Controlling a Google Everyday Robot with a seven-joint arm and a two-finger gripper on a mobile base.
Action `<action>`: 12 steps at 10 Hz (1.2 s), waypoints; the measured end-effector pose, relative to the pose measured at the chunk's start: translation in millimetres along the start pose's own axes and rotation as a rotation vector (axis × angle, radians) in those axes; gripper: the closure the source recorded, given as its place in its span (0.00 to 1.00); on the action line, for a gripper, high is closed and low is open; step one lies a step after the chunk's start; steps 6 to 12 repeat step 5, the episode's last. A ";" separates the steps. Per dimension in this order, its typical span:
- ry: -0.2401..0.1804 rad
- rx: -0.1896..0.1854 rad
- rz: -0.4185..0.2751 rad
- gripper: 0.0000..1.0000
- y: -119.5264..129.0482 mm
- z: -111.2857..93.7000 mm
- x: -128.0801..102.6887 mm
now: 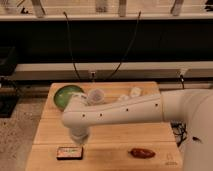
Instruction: Knock the eraser over
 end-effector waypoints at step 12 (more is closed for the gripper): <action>0.012 0.001 -0.007 0.98 -2.7 -1.4 11.1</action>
